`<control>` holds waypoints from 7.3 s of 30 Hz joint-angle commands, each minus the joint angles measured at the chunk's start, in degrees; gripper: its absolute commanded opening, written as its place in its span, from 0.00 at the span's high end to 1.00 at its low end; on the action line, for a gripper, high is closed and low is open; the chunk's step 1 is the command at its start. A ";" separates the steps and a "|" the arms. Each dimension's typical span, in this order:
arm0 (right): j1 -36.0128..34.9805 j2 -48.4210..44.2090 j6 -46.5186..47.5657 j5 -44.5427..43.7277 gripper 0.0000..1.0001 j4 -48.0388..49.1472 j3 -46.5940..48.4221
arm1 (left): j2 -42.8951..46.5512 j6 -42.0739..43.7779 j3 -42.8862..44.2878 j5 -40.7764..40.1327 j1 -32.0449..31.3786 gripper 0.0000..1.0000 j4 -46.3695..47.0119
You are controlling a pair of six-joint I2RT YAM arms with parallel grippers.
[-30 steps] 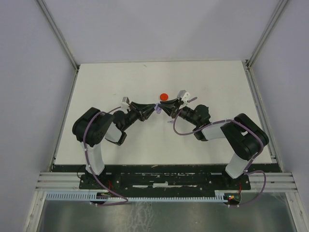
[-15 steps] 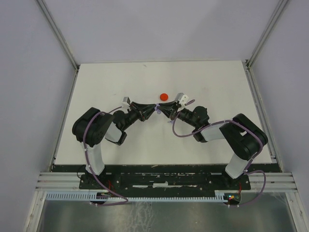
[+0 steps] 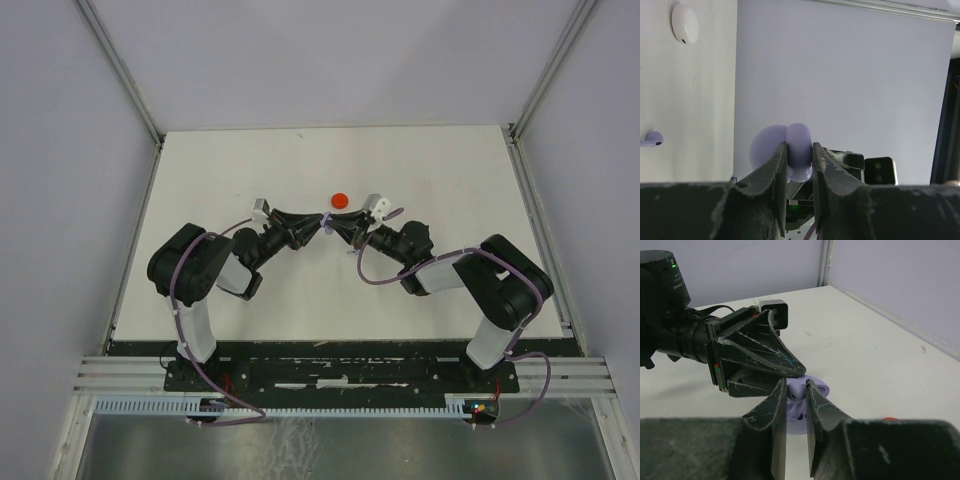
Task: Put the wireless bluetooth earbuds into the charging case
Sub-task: Place the earbud in the charging case, then pick up the earbud from the charging case.
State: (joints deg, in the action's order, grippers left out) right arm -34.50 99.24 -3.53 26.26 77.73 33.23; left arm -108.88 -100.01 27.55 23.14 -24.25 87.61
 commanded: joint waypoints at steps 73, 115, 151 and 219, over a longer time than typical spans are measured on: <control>-1.98 -28.78 -7.46 -36.91 0.15 -65.80 13.80 | 1.41 -3.16 0.00 0.07 0.50 0.97 11.48; -8.74 -16.42 -12.20 -36.22 0.01 -81.63 28.47 | 0.77 -1.50 -0.62 0.11 0.31 0.97 11.46; -8.48 -13.93 -11.15 -40.78 0.00 -82.70 31.20 | 0.87 -1.43 -0.39 0.24 0.43 0.97 11.51; -6.33 -14.98 -4.20 -18.64 0.61 -79.84 28.48 | 0.86 -3.24 3.44 6.48 0.21 0.97 11.50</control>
State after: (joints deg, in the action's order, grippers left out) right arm -40.97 83.64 -8.05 6.92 -3.70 60.38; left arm -108.27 -102.41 29.54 28.69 -24.08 87.64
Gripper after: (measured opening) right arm 0.406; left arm 0.283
